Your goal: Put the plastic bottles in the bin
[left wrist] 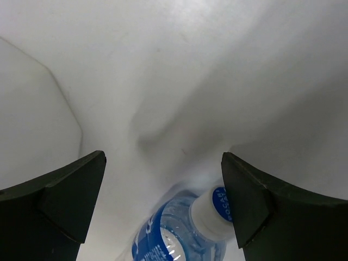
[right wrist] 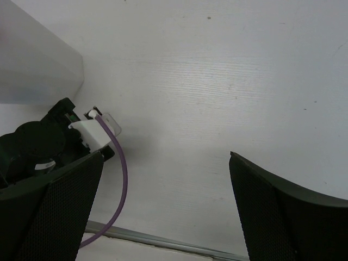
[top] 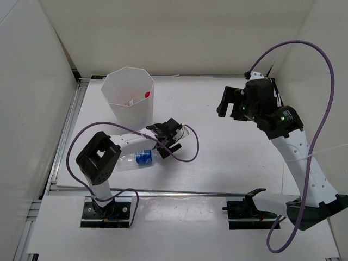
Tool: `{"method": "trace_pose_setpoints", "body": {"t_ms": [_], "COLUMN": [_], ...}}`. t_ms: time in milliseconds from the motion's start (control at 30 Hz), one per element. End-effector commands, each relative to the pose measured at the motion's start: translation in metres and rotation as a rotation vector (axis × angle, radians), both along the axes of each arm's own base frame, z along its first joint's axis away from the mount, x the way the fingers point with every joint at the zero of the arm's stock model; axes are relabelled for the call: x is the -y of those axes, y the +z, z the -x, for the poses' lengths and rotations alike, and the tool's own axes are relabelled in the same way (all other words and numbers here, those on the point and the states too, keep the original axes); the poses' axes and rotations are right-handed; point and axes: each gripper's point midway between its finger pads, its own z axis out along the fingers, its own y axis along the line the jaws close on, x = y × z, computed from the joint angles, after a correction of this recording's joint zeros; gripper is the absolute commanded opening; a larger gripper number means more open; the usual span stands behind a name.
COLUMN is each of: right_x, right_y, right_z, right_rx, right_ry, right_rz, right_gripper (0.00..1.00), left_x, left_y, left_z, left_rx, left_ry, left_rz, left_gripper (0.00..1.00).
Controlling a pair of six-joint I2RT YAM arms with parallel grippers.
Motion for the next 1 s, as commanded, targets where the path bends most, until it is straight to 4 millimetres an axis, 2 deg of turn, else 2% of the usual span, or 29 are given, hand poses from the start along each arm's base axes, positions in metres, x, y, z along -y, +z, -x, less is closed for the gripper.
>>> {"method": "trace_pose_setpoints", "body": {"t_ms": [0,67,167,333,367,400,467,500,533,600,633,700,733,800,867,967], "right_x": [0.002,-0.001,-0.001,-0.005,-0.005,-0.005,-0.005,-0.006,-0.006,-0.007,-0.009,-0.010,-0.010,-0.012,-0.012,-0.013], "right_y": [0.005,0.003,0.004,0.000,-0.003,-0.003,-0.003,-0.006,-0.006,-0.008,-0.009,-0.011,-0.011,-0.018,-0.018,-0.018], "right_z": [-0.006,-0.007,-0.009,-0.011,-0.012,-0.012,-0.012,-0.014,-0.014,-0.016,-0.015,-0.017,-0.017,-0.017,-0.017,-0.016], "right_rx": [0.041,0.028,0.036,0.024,0.015,0.015,0.015,0.007,0.007,-0.001,-0.003,-0.014,-0.014,-0.033,-0.033,-0.036], "right_ry": [-0.024,-0.021,-0.021,-0.019,-0.019,-0.019,-0.019,-0.019,-0.019,-0.019,-0.011,-0.017,-0.017,-0.008,-0.008,-0.001], "right_rz": [-0.005,-0.013,-0.017,-0.025,-0.021,-0.021,-0.021,-0.017,-0.017,-0.012,-0.017,-0.020,-0.020,-0.018,-0.018,-0.022], "right_gripper": [1.00,1.00,1.00,1.00,1.00,1.00,1.00,1.00,1.00,1.00,1.00,1.00,1.00,1.00,1.00,1.00], "left_x": [0.016,0.030,0.035,0.053,0.048,0.057,0.058,0.044,0.044,0.037,0.028,0.020,0.009,0.011,0.008,0.009], "left_y": [0.022,0.033,0.042,0.096,0.105,0.129,0.144,0.146,0.158,0.154,0.147,0.133,0.113,0.103,0.091,0.091], "left_z": [0.022,0.033,0.047,0.042,0.049,0.048,0.061,0.073,0.077,0.100,0.121,0.139,0.153,0.173,0.182,0.179], "left_rx": [-0.042,-0.049,-0.057,0.040,0.017,0.023,-0.037,-0.096,-0.109,-0.221,-0.312,-0.395,-0.461,-0.545,-0.581,-0.558], "left_ry": [-0.115,-0.163,-0.218,-0.246,-0.263,-0.276,-0.242,-0.220,-0.202,-0.151,-0.117,-0.082,-0.048,-0.038,-0.011,0.012], "left_rz": [0.073,0.107,0.088,0.106,0.075,0.115,0.161,0.123,0.144,0.154,0.155,0.145,0.105,0.161,0.167,0.180], "left_gripper": [0.98,0.98,0.98,1.00,1.00,1.00,1.00,1.00,1.00,1.00,1.00,1.00,1.00,0.98,0.98,0.98]}}
